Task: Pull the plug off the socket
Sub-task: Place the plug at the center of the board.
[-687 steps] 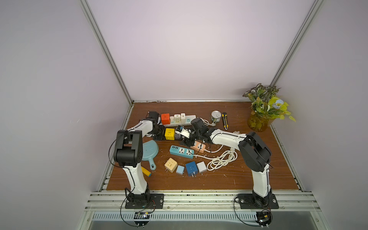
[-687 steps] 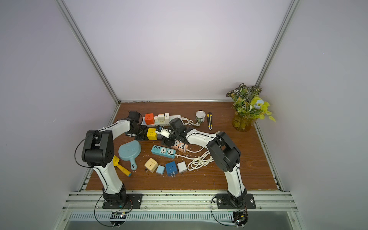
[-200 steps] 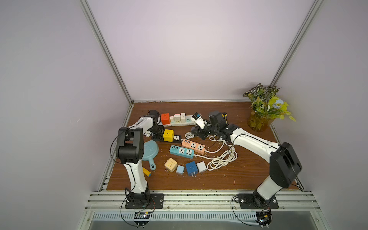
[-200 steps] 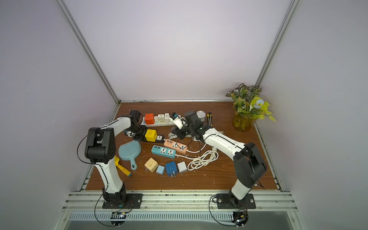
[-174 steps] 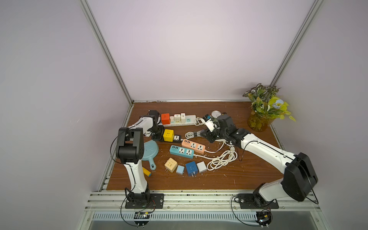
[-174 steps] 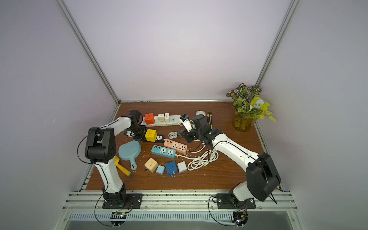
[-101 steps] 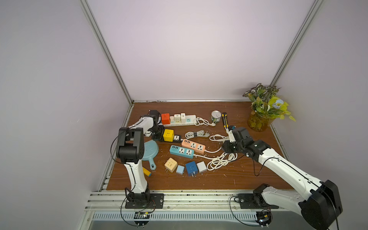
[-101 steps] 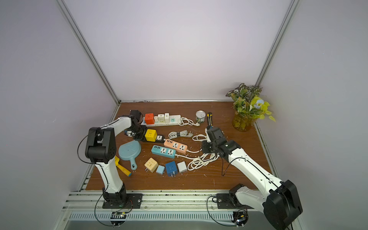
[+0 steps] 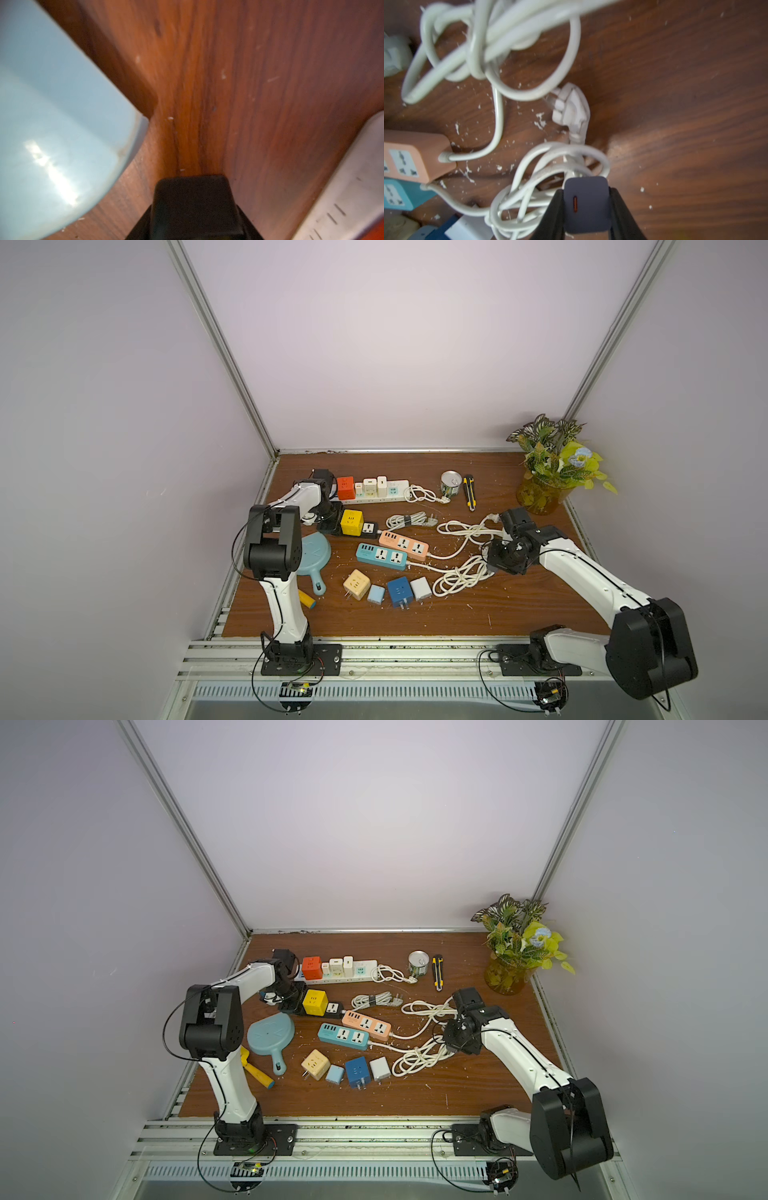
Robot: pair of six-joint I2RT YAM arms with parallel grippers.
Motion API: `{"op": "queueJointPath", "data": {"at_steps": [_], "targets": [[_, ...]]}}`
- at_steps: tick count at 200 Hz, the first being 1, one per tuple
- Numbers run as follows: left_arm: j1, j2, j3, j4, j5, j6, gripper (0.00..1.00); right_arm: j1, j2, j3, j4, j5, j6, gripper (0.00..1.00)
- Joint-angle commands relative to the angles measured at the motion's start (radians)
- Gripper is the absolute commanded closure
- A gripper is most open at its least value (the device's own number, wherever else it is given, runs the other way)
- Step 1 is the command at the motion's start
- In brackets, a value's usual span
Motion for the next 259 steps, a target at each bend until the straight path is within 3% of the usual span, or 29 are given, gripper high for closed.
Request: {"op": "queueJointPath", "data": {"at_steps": [1,36,65,99,166,198,215,259], "targets": [[-0.012,0.086,-0.035,-0.077,-0.120,0.015,0.84,0.001,-0.096,0.002,-0.132,-0.028,0.055,1.00],[-0.021,0.095,-0.024,-0.076,-0.117,0.010,0.84,0.026,-0.147,-0.023,-0.151,-0.151,0.035,1.00],[-0.021,0.094,-0.017,-0.077,-0.121,0.007,0.84,0.185,-0.103,-0.082,-0.128,-0.225,0.041,1.00],[-0.021,0.093,-0.020,-0.076,-0.120,0.009,0.84,0.352,0.036,-0.042,-0.070,-0.250,0.046,0.96],[-0.021,0.094,-0.020,-0.088,-0.128,0.012,0.84,0.459,0.289,0.086,0.001,-0.246,-0.007,0.94],[-0.021,0.092,-0.019,-0.088,-0.128,0.016,0.84,0.482,0.357,0.131,0.001,-0.240,-0.020,0.83],[-0.019,0.094,-0.017,-0.088,-0.125,0.015,0.84,0.487,0.369,0.135,0.000,-0.244,-0.025,0.66],[-0.020,0.097,-0.014,-0.088,-0.124,0.016,0.84,0.495,0.366,0.141,-0.013,-0.232,-0.028,0.38]]}}
